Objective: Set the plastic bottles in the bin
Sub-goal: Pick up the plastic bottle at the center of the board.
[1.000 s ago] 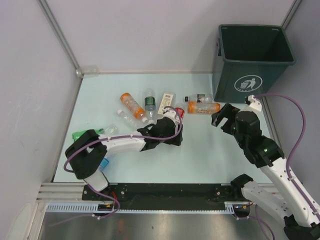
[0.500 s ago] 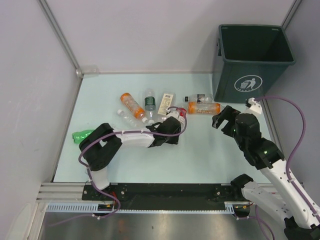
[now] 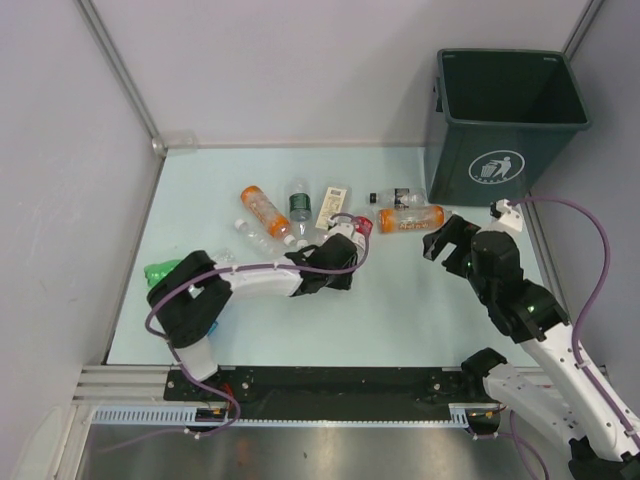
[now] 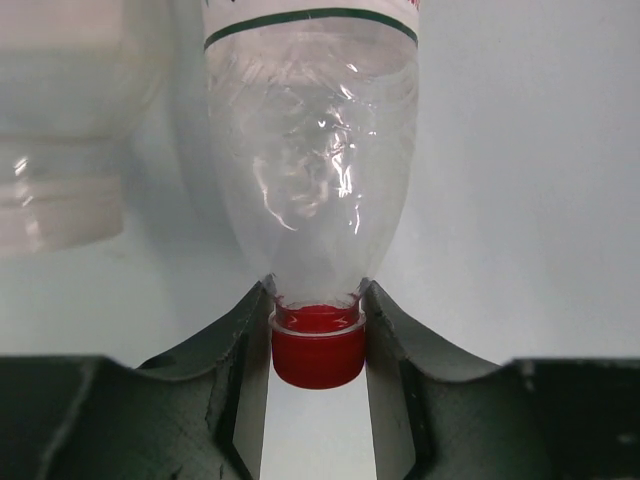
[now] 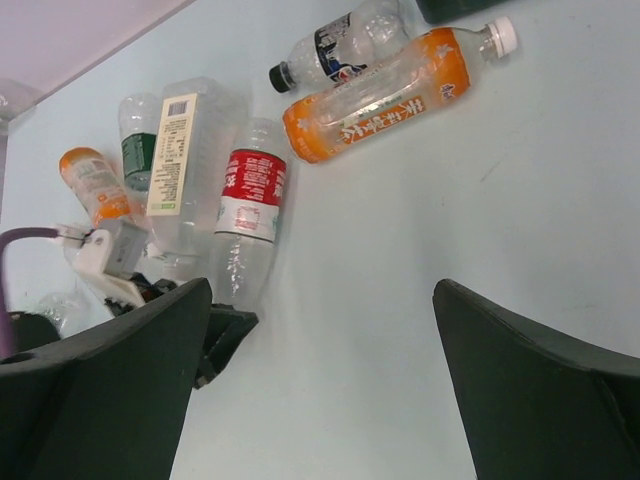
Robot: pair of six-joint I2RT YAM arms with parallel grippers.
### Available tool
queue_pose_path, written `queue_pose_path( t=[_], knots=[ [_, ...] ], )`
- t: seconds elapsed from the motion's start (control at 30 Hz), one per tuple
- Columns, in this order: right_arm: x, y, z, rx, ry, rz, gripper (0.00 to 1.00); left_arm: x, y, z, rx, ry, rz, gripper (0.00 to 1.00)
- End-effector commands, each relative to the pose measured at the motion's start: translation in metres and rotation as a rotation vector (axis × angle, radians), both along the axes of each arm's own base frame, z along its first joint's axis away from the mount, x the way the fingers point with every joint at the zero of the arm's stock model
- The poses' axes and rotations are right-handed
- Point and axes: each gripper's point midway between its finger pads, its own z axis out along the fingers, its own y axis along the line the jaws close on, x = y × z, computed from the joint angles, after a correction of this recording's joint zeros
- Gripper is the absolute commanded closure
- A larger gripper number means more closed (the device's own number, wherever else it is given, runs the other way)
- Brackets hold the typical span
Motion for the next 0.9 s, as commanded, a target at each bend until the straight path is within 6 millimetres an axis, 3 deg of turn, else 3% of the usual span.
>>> queue_pose_path(
  t=[0.0,0.17,0.2,0.47,0.6,0.77,0.87],
  knots=[
    [0.002,0.016,0.004,0.039,-0.028,0.074,0.0,-0.005,0.012,0.058,-0.063,-0.097,0.01,1.0],
    [0.004,0.048,0.01,0.094,-0.078,0.234,0.0,-0.031,0.023,0.108,-0.129,-0.175,-0.113,1.0],
    [0.002,0.062,0.015,0.116,-0.096,0.313,0.0,-0.035,0.024,0.115,-0.138,-0.187,-0.133,1.0],
    [-0.01,0.119,0.024,0.219,-0.135,0.608,0.0,-0.095,0.032,0.157,-0.236,-0.219,-0.428,0.98],
    [-0.029,0.153,0.044,0.27,-0.212,0.795,0.0,-0.111,0.038,0.189,-0.309,-0.285,-0.506,0.96],
    [-0.03,0.172,0.038,0.302,-0.182,0.836,0.0,-0.123,0.039,0.209,-0.367,-0.333,-0.57,0.94],
    [-0.029,0.178,0.054,0.331,-0.243,0.83,0.0,-0.124,0.041,0.213,-0.361,-0.338,-0.577,0.93]
  ],
)
